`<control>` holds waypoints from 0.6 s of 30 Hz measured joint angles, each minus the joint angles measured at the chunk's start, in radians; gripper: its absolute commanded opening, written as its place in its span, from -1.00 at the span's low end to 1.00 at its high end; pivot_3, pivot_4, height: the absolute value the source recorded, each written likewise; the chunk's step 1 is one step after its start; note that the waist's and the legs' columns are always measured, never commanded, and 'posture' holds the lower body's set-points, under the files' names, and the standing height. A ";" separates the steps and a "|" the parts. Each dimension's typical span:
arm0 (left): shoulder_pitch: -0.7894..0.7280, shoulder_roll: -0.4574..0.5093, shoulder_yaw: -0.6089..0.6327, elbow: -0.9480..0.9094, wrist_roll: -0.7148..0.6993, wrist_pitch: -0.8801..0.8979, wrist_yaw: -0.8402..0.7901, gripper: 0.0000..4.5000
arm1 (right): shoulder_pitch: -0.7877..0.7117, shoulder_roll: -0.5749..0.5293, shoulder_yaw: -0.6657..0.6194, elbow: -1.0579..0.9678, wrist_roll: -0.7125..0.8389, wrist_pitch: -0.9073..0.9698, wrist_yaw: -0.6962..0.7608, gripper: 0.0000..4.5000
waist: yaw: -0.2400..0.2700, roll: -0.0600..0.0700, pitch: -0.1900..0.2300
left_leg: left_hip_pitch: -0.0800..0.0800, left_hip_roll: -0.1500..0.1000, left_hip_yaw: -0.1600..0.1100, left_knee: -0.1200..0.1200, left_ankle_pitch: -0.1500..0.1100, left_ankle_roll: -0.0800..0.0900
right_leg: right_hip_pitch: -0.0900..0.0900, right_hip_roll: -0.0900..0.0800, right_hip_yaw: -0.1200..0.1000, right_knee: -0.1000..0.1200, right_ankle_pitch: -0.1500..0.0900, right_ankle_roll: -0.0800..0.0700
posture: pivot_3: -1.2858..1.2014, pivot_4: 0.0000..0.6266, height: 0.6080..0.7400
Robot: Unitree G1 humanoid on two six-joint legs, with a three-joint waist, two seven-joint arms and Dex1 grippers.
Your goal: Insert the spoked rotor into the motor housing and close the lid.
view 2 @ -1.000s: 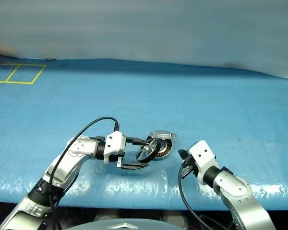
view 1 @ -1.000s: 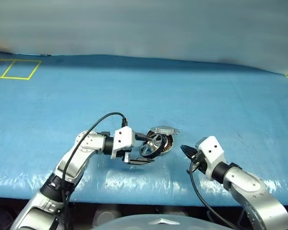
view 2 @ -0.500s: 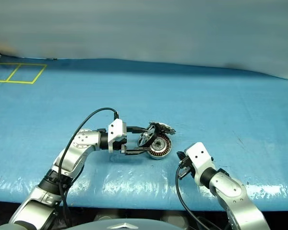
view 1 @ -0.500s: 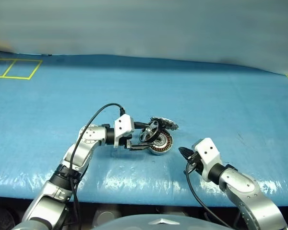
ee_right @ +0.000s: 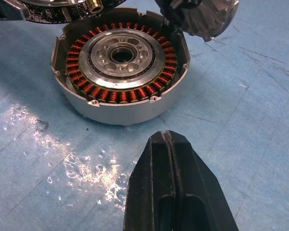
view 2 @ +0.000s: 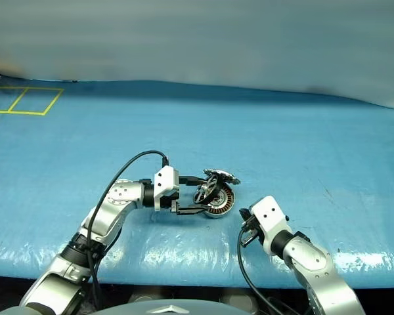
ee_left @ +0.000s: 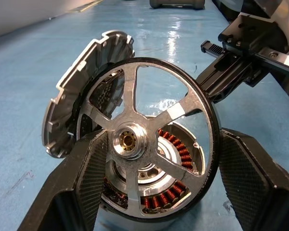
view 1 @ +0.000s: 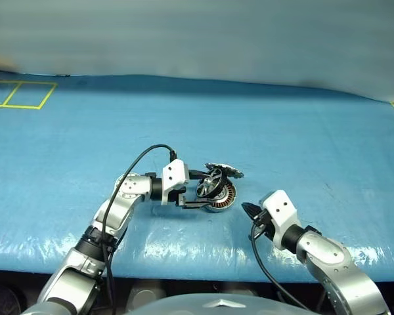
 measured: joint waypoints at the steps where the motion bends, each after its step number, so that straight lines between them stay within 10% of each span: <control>1: 0.000 -0.004 0.000 0.000 0.000 0.000 0.001 0.40 | -0.001 0.000 0.000 0.000 -0.003 -0.001 0.000 -1.00 | 0.000 0.000 0.000 | 0.000 0.000 0.000 0.000 0.000 0.000 | 0.000 0.000 0.000 0.000 0.000 0.000 | 0.03 -0.52 1.00; 11: -0.009 -0.019 -0.014 0.044 0.046 -0.015 0.028 0.40 | -0.010 0.004 0.006 0.022 -0.022 -0.013 0.000 -1.00 | 0.000 0.000 0.000 | 0.000 0.000 0.000 0.000 0.000 0.000 | 0.001 0.000 0.000 0.000 0.000 0.000 | 0.03 -0.52 1.00; 14: -0.015 -0.016 -0.020 0.068 0.072 -0.022 0.033 0.95 | -0.010 0.005 0.006 0.022 -0.023 -0.013 0.000 -1.00 | -0.001 0.000 0.000 | 0.001 0.000 0.000 0.000 0.000 0.000 | 0.001 0.000 0.000 0.000 0.000 0.000 | 0.03 -0.52 1.00; 18: -0.013 -0.010 -0.035 0.075 0.098 -0.029 0.052 1.00 | -0.012 0.005 0.006 0.022 -0.025 -0.013 0.000 -1.00 | 0.000 0.000 0.000 | 0.000 0.000 0.000 0.000 0.000 0.000 | 0.000 0.000 0.000 0.000 0.000 0.000 | 0.03 -0.52 1.00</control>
